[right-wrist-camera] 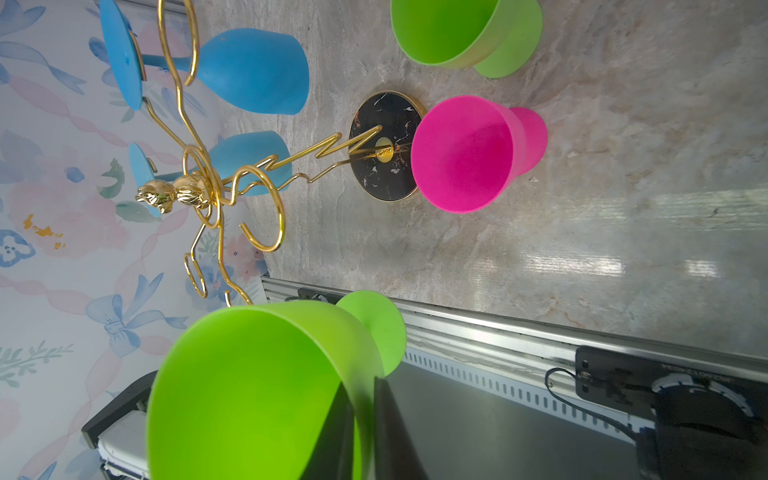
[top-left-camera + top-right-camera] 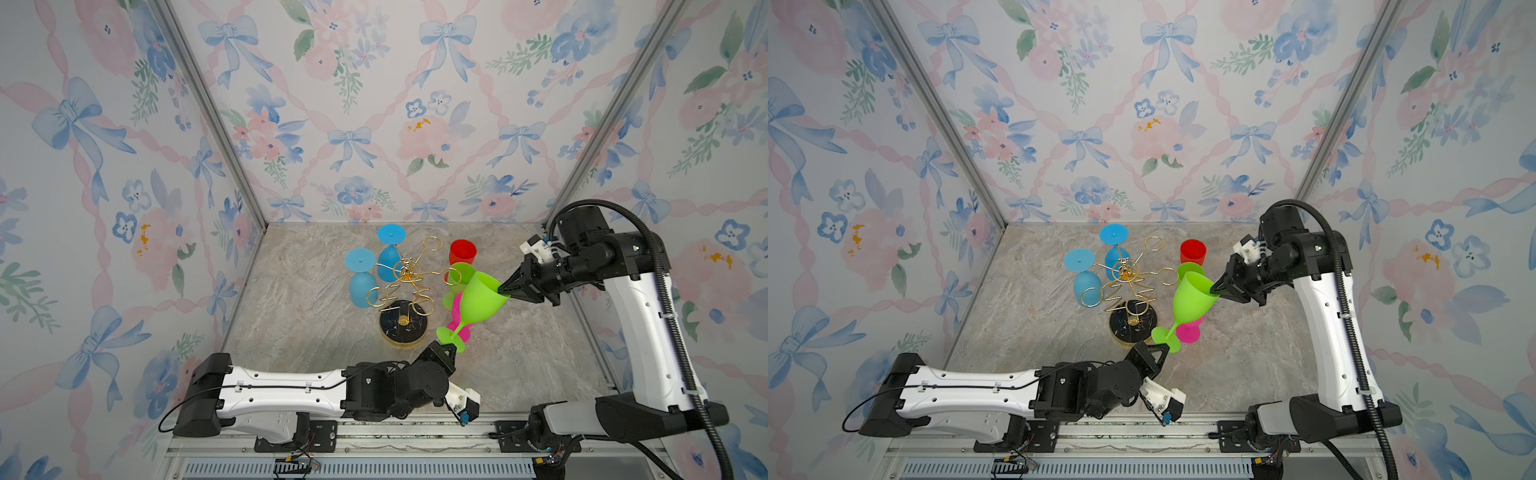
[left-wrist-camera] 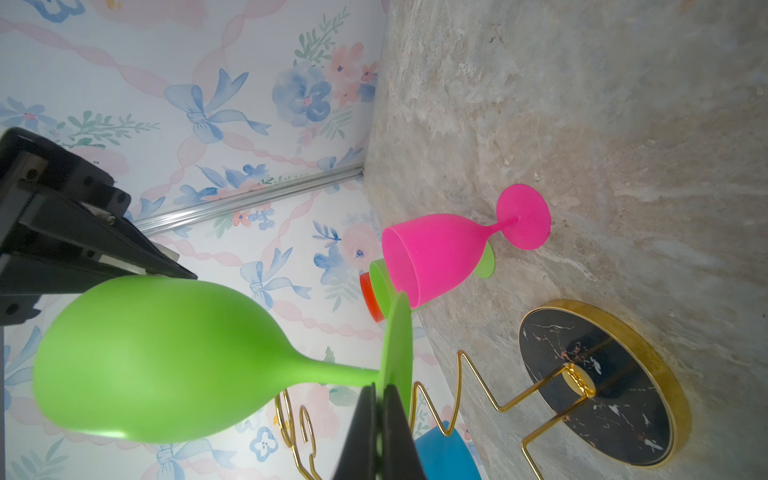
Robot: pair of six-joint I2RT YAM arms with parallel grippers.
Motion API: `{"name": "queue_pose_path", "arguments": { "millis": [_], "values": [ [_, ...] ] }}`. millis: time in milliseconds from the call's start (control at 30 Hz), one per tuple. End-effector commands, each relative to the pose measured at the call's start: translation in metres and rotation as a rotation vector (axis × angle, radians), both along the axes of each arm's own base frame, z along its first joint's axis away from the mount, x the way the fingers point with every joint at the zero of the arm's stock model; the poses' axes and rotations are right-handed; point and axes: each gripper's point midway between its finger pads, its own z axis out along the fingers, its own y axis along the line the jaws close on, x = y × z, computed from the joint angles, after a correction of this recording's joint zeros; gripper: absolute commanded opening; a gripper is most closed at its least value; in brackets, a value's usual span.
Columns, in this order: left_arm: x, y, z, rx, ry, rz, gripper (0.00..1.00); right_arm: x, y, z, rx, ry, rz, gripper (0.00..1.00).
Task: Take the wine glass off the wine glass rack
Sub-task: Place the wine glass at the top-right of the table.
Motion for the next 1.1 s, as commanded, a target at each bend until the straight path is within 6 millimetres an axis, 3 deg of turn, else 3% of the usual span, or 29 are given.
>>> {"name": "queue_pose_path", "arguments": {
  "millis": [0,133,333,533,700,1067],
  "values": [
    [0.001,0.001,0.006,-0.015,-0.027,0.003,0.0,-0.02,0.001,-0.004,0.0,0.07,0.016,0.08],
    [0.001,0.001,0.009,-0.019,-0.037,-0.002,0.0,-0.021,0.001,-0.004,0.0,0.068,0.02,0.02],
    [0.001,0.002,0.012,-0.012,-0.051,-0.008,0.14,-0.024,0.0,-0.003,-0.002,0.06,0.043,0.0],
    [-0.006,0.001,0.034,-0.122,0.013,-0.034,0.5,-0.028,-0.005,0.0,-0.029,0.036,0.061,0.0],
    [-0.013,-0.001,0.047,-0.211,0.089,-0.057,0.62,-0.031,-0.013,0.005,-0.045,-0.003,0.045,0.0],
    [-0.036,0.012,0.13,-0.641,0.424,-0.113,0.79,-0.03,-0.053,0.015,-0.256,-0.163,-0.04,0.0]
  ]
}}
